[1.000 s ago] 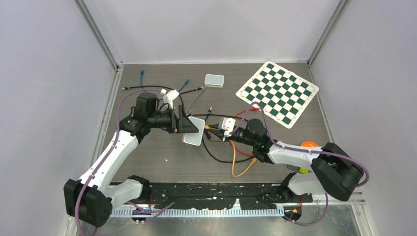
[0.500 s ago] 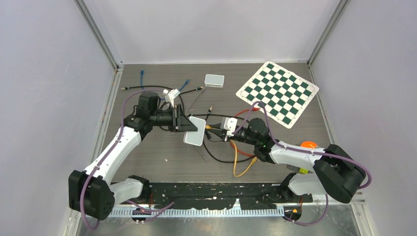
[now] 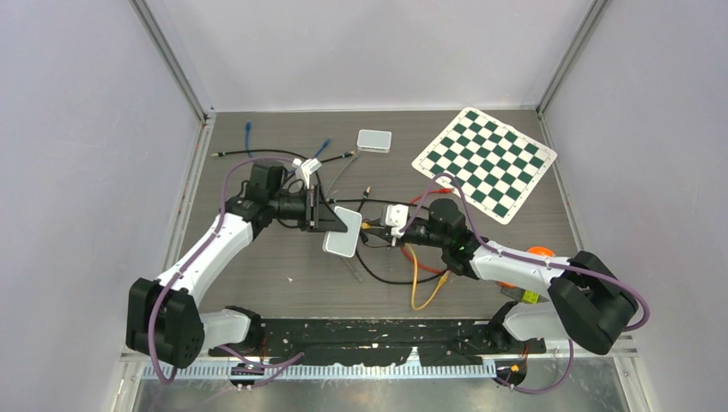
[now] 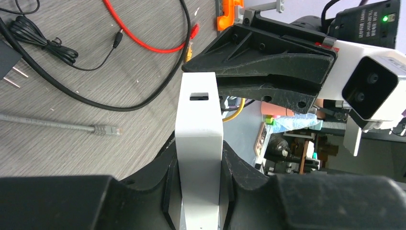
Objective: Insert the plug into the switch port
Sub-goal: Place the switch port at the center of the board.
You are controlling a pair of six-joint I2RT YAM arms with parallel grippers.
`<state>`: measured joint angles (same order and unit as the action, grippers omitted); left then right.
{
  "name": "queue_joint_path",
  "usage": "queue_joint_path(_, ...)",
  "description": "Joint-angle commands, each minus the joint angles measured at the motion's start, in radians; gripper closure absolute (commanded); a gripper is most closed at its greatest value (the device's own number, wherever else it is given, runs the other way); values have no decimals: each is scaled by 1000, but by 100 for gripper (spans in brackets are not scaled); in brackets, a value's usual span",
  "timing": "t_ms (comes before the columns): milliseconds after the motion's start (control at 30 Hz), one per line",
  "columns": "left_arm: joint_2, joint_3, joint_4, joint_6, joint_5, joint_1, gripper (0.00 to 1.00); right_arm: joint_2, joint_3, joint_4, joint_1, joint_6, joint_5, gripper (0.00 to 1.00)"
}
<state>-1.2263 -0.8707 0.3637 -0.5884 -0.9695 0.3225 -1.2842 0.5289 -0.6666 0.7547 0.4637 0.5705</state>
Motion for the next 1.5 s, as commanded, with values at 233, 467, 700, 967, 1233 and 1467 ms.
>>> queue_joint_path(233, -53, 13, -62, -33, -127, 128, 100, -22, 168, -287, 43, 23, 102, 95)
queue_joint_path(467, -56, -101, 134, 78, -52, -20, 66, -73, 87, -276, 49, -32, 60, 95)
queue_joint_path(700, -31, -144, 219, 134, 5, -88, 26, -167, 84, -159, 46, -54, -68, 95)
queue_joint_path(967, 59, -100, 287, 171, 196, -170, 3, -244, 144, -8, 50, -171, -195, 95)
queue_joint_path(1233, 244, -47, 418, 102, 915, -219, 0, -387, 351, 249, 74, -119, -256, 95)
queue_joint_path(1467, 375, 42, 431, 66, 1238, -221, 0, -545, 524, 352, 139, -192, -324, 95)
